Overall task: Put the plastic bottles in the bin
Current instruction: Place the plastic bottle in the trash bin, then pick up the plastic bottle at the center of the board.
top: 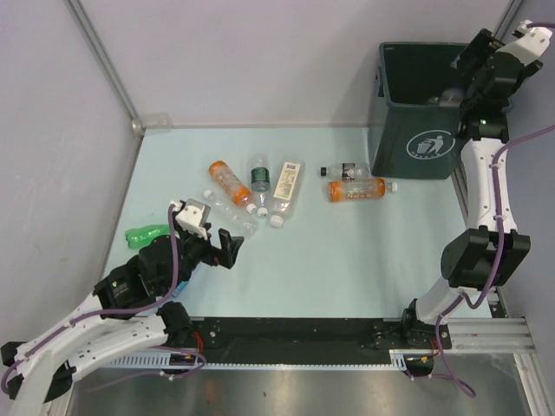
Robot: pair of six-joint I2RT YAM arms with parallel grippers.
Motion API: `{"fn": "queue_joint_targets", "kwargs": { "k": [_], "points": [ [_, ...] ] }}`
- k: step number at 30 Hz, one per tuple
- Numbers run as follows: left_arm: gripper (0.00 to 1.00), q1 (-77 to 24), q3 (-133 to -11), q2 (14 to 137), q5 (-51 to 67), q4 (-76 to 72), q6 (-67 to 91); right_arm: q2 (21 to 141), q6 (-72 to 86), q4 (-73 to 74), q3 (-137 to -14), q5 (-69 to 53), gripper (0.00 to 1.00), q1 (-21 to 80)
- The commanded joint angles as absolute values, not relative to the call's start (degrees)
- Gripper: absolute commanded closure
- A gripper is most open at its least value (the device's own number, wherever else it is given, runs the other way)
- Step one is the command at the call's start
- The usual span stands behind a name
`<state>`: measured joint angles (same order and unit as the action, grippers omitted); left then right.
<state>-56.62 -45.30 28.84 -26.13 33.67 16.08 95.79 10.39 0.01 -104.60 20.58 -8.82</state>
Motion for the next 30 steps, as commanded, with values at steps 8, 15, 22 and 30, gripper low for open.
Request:
{"fn": "queue_joint_targets", "kwargs": {
  "k": [8,15,22,30],
  "points": [
    [0.0,-56.8,-45.5,29.4,-27.6,33.0,16.5,88.9,12.1,-0.3,-107.6,19.7,0.0,-10.2],
    [0.0,-56.8,-45.5,29.1,-29.4,33.9,17.5,82.6,16.0,4.8,-103.4,14.7,0.0,-10.2],
    [0.0,-56.8,-45.6,29.2,-33.2,35.7,19.3,70.8,22.7,9.8,-87.5,2.9,0.03,-10.1],
    [0.0,-56.8,-46.8,30.5,-35.4,35.9,22.8,65.1,19.2,31.5,-82.1,-1.3,0.0,-2.5]
  ]
}}
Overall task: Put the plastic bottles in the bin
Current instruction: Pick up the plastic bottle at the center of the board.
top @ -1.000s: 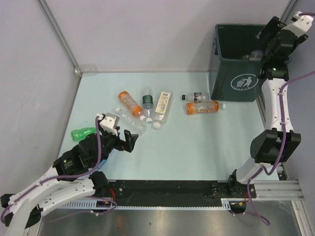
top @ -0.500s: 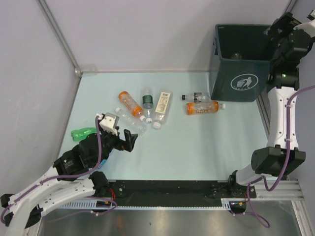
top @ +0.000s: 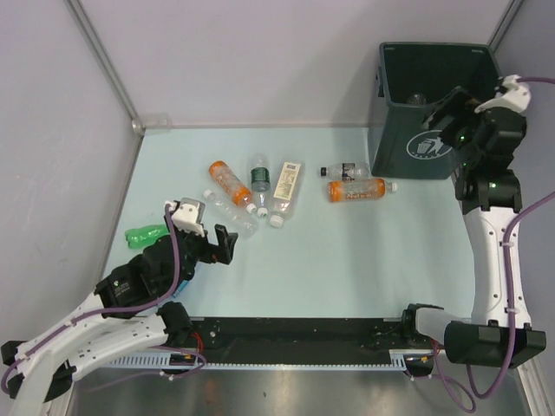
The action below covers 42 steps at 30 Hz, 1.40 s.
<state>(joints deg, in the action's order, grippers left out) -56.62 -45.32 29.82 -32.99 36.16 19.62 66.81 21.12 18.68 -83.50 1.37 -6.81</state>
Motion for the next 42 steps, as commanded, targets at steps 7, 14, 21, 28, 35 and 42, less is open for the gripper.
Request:
{"fn": "queue_joint_targets", "kwargs": {
  "k": [7,14,21,28,35,42],
  "points": [
    [0.0,-56.8,-46.3,32.6,-43.5,41.1,35.1,56.6,21.8,33.5,-71.2,4.1,0.0,8.4],
    [0.0,-56.7,-41.1,35.4,-42.5,38.6,45.1,52.2,27.6,29.6,-60.8,5.4,0.0,17.2],
    [0.0,-54.2,-41.2,47.9,-44.3,33.4,56.1,52.8,28.3,29.7,-58.6,8.1,0.0,25.2],
    [0.0,-47.4,-41.4,60.0,-40.3,26.9,64.8,50.4,28.3,30.8,-57.7,11.4,0.0,27.4],
    [0.0,-42.5,-37.9,65.4,-36.3,15.2,64.1,48.3,27.2,31.5,-57.0,13.0,0.0,27.4],
    [0.0,-38.1,-38.8,73.7,-32.9,11.4,62.8,47.6,28.1,31.7,-56.5,12.2,0.0,27.4]
  ]
}}
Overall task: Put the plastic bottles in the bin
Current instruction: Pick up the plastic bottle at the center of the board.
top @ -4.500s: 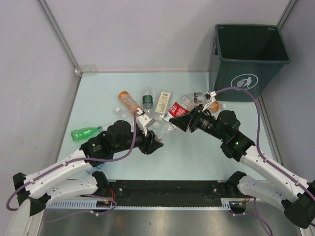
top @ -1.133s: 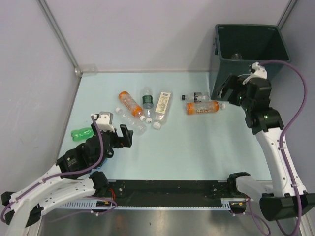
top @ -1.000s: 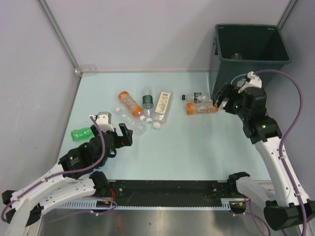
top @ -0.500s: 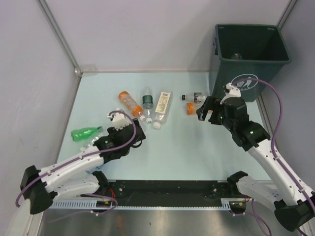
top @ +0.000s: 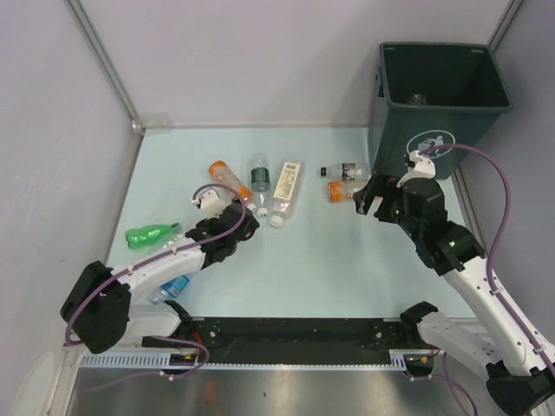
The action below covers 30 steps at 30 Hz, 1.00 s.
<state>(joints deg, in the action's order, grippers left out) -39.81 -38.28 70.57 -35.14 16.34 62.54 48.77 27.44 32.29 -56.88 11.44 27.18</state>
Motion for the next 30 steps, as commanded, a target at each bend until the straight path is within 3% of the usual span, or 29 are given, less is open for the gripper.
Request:
{"fn": "queue_joint_targets", "kwargs": {
  "k": [1,14,21,26,30],
  "points": [
    [0.0,-38.0,-38.9,74.4,-32.9,11.0,62.8,47.5,28.2,31.8,-56.4,12.5,0.0,27.4],
    [0.03,-34.6,-42.0,85.6,-31.9,4.7,56.6,47.5,28.4,30.5,-55.4,12.0,0.0,27.5],
    [0.31,-34.1,-39.9,83.5,-32.3,3.4,55.7,48.3,28.6,29.9,-55.3,11.1,0.0,27.4],
    [0.61,-34.1,-39.9,80.9,-33.1,6.9,54.2,48.6,29.4,29.3,-55.0,10.3,0.0,27.5],
    [0.7,-34.3,-40.2,72.7,-33.9,15.7,57.4,48.4,29.7,28.9,-54.6,8.2,0.0,27.6]
  ]
}}
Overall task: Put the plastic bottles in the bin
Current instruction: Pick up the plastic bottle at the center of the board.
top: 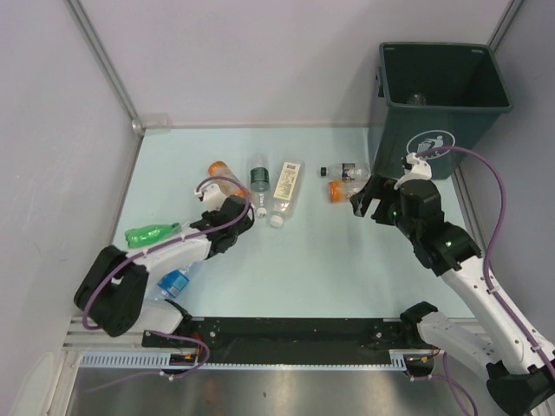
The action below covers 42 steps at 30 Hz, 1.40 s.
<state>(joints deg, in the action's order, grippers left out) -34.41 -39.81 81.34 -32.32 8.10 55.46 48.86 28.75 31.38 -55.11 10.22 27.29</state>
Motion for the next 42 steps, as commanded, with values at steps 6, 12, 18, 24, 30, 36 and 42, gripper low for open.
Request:
{"fn": "queue_joint_targets", "kwargs": {
  "k": [6,12,18,24,30,36,42],
  "points": [
    [0.69,-37.0,-40.0,58.0,-32.5,19.6,54.0,49.6,29.5,26.5,-53.9,2.0,0.0,28.2],
    [0.69,-37.1,-41.1,47.7,-4.2,17.0,35.0,50.6,29.9,18.8,-51.8,-11.0,0.0,30.5],
    [0.64,-37.6,-43.6,44.9,20.1,18.0,24.5,51.0,32.6,6.2,-49.9,-20.8,0.0,34.9],
    [0.63,-42.0,-43.4,45.1,29.7,16.1,19.3,55.1,34.9,0.6,-49.0,-28.0,0.0,36.9],
    [0.63,-44.6,-42.6,43.9,29.0,14.2,19.7,56.5,35.0,0.5,-49.0,-29.4,0.0,37.4],
    [0.63,-45.4,-43.4,44.1,28.4,14.4,19.0,57.1,35.1,1.8,-48.9,-27.9,0.0,37.4],
    [0.66,-46.4,-42.5,41.7,27.6,11.6,19.2,60.6,37.8,-1.3,-48.5,-28.7,0.01,37.5]
  ]
}}
